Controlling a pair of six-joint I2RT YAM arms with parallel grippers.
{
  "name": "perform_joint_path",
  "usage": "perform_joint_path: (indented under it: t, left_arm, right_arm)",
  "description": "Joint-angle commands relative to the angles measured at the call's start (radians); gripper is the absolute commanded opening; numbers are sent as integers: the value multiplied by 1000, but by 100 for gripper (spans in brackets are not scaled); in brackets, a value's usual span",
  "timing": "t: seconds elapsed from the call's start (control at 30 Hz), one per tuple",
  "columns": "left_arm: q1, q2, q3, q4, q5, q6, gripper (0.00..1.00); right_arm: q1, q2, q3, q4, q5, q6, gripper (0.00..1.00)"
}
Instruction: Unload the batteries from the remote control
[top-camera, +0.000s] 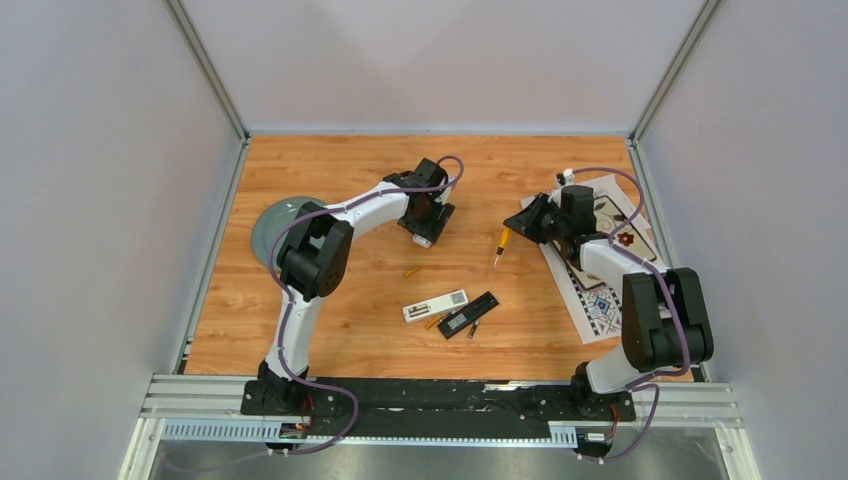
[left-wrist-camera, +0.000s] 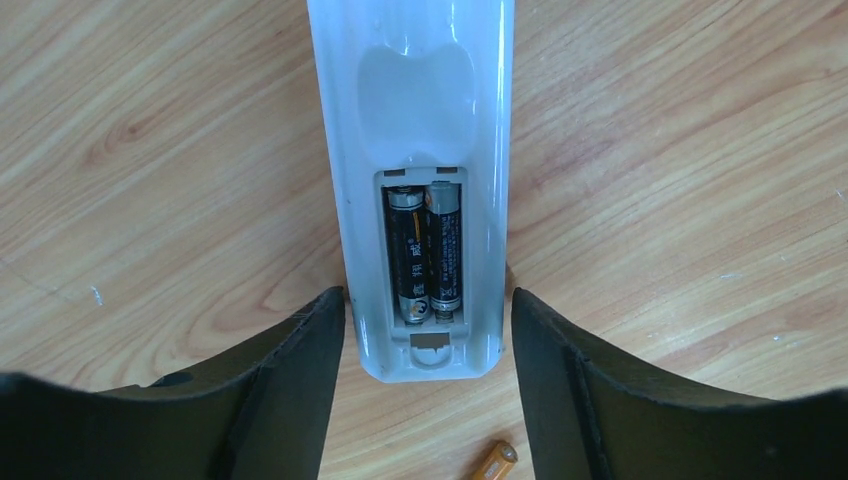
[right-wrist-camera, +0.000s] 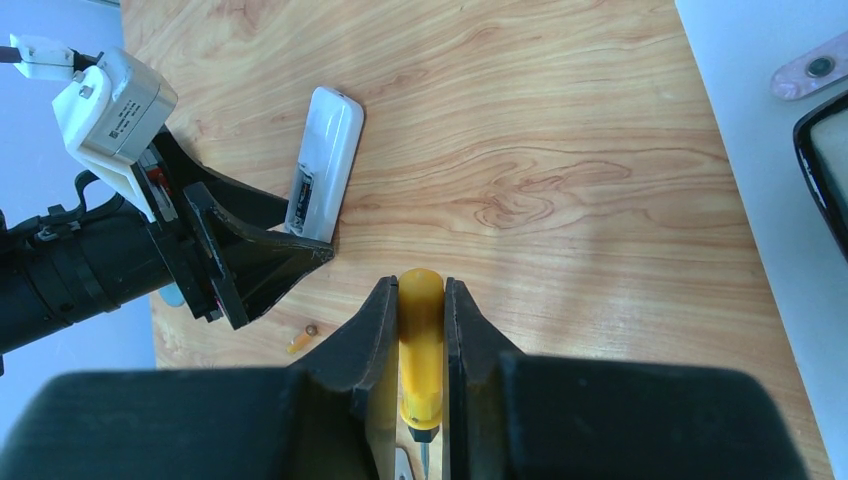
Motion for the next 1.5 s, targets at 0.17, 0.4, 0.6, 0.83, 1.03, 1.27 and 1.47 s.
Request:
perform_joint_path:
  t: [0.17,0.4,0.6,0.83,1.03,1.27,1.47]
  left_arm:
    - [-4,-4,37,-56,-12,21,57]
    - [-4,-125,60,-56,-52,41,52]
    - [-4,-283,39,-82,-77,45,52]
    - [-6,-550,-173,-71,-71,-1,51]
    - [-38,-832,-479,-51,-72,-70,51]
    - [-162,-1113,-824,-16,-98,-177,51]
    - [-311,-1150,-951,65,-97,-232,51]
  right_arm:
    - [-5,-9,28,46,-21,12,0]
    - [-4,-65,21,12,-41,14,0]
    - [-4,-163,-1,-28,-40,11,0]
    - [8,-294,-41,-89,-35,12,0]
    - [42,-432,-103,-161,-12,11,0]
    - [64,-590,-186,-241,5,6,0]
    - [65,-702,-240,-318,31,-6,0]
